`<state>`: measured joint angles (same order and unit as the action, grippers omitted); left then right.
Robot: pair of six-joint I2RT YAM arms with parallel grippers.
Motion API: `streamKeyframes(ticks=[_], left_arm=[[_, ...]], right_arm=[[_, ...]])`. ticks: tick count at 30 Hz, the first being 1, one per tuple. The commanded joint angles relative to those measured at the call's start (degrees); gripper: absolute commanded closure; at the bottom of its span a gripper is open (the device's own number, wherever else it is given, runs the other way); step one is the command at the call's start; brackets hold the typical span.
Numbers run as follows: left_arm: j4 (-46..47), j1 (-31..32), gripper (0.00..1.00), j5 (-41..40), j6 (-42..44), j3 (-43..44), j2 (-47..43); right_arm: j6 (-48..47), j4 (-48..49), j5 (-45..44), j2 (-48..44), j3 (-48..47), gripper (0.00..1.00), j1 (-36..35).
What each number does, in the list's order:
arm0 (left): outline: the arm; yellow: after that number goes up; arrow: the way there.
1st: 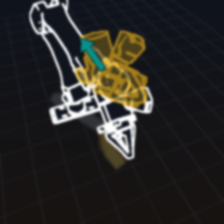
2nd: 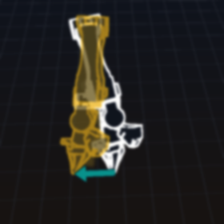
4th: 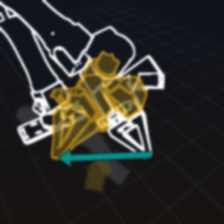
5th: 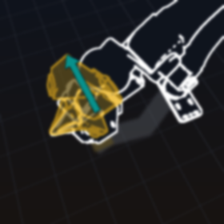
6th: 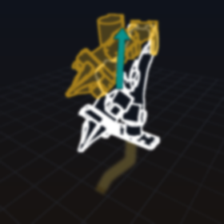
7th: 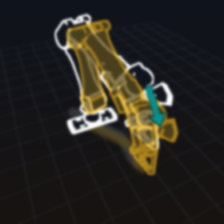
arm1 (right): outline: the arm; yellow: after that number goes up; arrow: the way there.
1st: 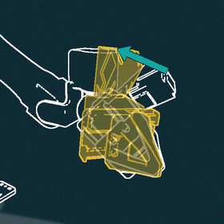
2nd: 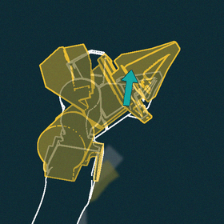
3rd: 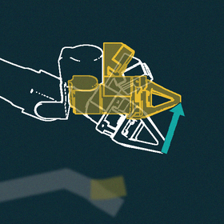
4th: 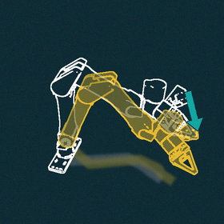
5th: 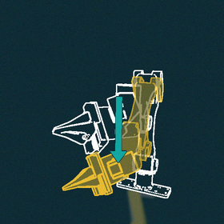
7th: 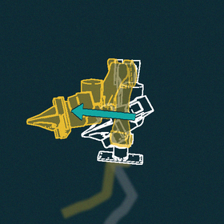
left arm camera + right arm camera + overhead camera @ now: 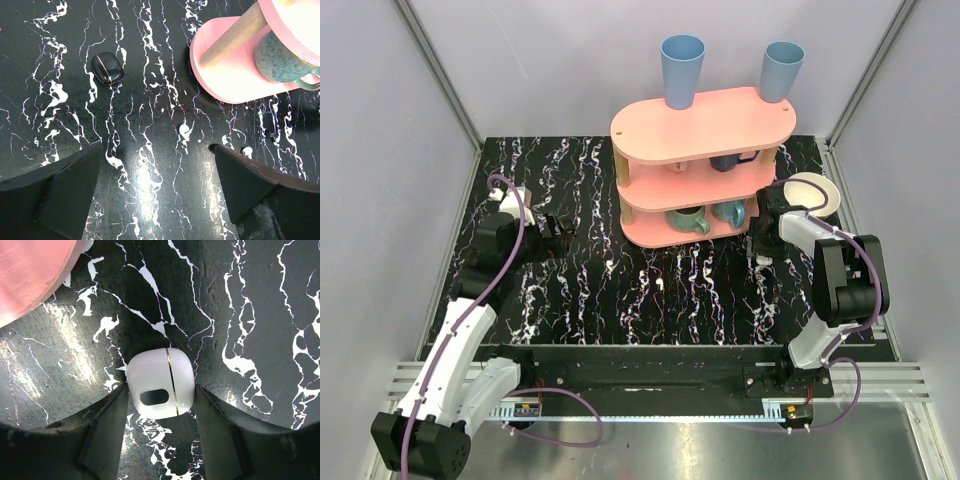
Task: Insert the wireless bluetooth earbuds into the charging case
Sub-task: Pick up the charging case from the center of the board.
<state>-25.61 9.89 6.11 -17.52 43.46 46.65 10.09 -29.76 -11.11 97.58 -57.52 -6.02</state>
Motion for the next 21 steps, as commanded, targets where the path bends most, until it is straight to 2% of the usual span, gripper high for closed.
streamKeyframes(ticks=[1,2,3,7,12,14,16,21], left_arm=[[2.1,-0.7,0.01,2.1,-0.6,0.6,-0.1],[2.4,-0.7,0.01,2.6,-0.5,0.5,-0.1],[2.5,-0.7,0.01,3.1,-0.5,0.4,0.0],[3.3,-0.7,0.01,6.0,-0.3,0.2,0.4],[5.7,-0.8,0.01,13.0,-0.4,-0.1,1.2],[6.0,-0.8,0.01,18.0,-0.1,0.0,2.1],[5.8,-0.9,0.01,20.4,-0.3,0.5,3.4],[6.0,-0.9,0.01,23.3,0.5,1.4,3.3]], right_arm=[[-0.6,0.3,-1.1,-2.4,-0.4,0.41,-1.3],[-0.6,0.2,-0.8,-2.7,-0.3,0.43,-1.3],[-0.5,0.3,-0.9,-3.2,-0.1,0.49,-1.4],[-0.6,1.0,-0.4,-13.3,3.7,0.69,-3.8],[-2.8,1.3,7.6,-29.8,6.5,0.74,-10.8],[-3.7,1.4,14.4,-36.9,6.5,0.74,-12.2],[-2.4,1.6,16.5,-41.7,6.4,0.74,-12.9],[-4.4,-4.0,22.2,-44.3,2.9,0.75,-13.2]])
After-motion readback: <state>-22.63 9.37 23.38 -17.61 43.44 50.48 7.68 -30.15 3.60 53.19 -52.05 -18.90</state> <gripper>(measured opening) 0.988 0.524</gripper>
